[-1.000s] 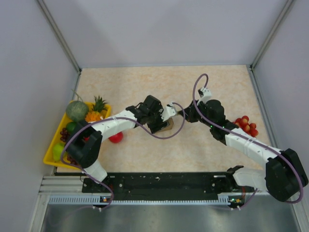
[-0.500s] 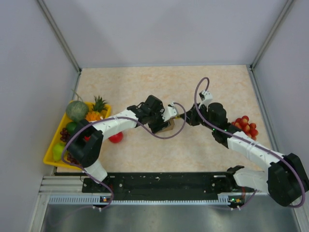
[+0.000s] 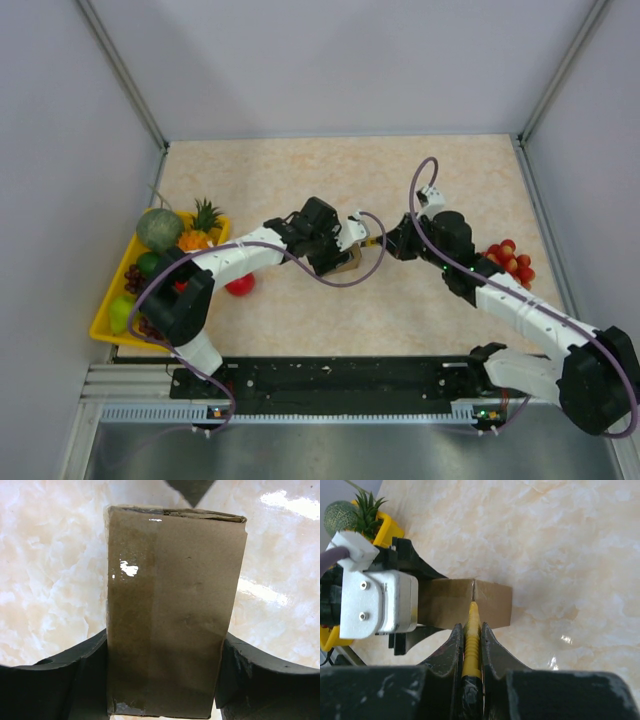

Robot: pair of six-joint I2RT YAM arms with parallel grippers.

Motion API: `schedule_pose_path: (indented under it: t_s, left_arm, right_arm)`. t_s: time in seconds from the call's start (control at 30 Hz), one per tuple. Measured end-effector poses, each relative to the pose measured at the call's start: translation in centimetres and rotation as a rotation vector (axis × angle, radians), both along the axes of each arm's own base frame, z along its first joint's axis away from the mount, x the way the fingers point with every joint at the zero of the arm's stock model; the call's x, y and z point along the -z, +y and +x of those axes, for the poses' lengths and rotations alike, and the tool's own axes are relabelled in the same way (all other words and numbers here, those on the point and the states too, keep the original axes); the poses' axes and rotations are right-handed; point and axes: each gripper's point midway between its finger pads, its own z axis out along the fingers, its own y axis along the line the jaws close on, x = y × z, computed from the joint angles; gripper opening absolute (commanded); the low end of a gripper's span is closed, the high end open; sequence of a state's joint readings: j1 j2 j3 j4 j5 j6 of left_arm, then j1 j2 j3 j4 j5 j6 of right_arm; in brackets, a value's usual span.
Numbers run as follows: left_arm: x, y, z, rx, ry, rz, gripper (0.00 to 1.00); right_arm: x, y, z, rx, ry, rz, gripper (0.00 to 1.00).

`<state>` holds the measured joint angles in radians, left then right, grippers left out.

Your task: Unpack the express box

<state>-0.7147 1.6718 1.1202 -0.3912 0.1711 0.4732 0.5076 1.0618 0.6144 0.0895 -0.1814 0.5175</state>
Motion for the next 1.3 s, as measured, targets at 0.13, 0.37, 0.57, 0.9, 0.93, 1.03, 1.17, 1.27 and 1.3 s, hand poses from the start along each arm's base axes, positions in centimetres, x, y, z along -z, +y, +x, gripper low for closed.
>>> schedule_pose_path:
  t_s: [0.13, 0.37, 0.57, 0.9, 0.93, 1.03, 1.17, 1.27, 1.3]
  left_arm:
    - [0.0, 0.0, 0.0, 0.0, -0.001, 0.001, 0.28]
    - [0.0, 0.0, 0.0, 0.0, -0.002, 0.002, 0.27]
    - [0.0, 0.0, 0.0, 0.0, -0.002, 0.002, 0.27]
    - [0.0, 0.0, 0.0, 0.0, -0.002, 0.002, 0.26]
    - [0.0, 0.0, 0.0, 0.0, -0.002, 0.002, 0.26]
    - [0.1, 0.0, 0.0, -0.001, -0.001, 0.002, 0.26]
    - [0.0, 0.0, 0.0, -0.001, -0.002, 0.001, 0.26]
    - [0.1, 0.0, 0.0, -0.001, -0.002, 0.001, 0.26]
    - [0.1, 0.0, 0.0, -0.001, -0.001, 0.002, 0.26]
  right_arm:
    - [0.0, 0.4, 1.3, 0.019, 0.003, 0.002, 0.0]
    - [-0.8, 1.0, 3.0, 0.037, -0.021, 0.008, 0.0]
    - [-0.1, 1.1, 3.5, 0.049, -0.011, -0.003, 0.0]
    - [0.2, 1.1, 3.6, 0.052, -0.002, 0.0, 0.0]
    - [0.1, 1.1, 3.7, 0.055, -0.004, 0.0, 0.0]
    - [-0.4, 1.0, 3.6, 0.059, -0.016, 0.005, 0.0]
    - [-1.0, 0.9, 3.5, 0.06, -0.031, 0.014, 0.0]
    - [-0.9, 0.9, 3.5, 0.059, -0.028, 0.012, 0.0]
    - [-0.9, 0.9, 3.5, 0.059, -0.028, 0.012, 0.0]
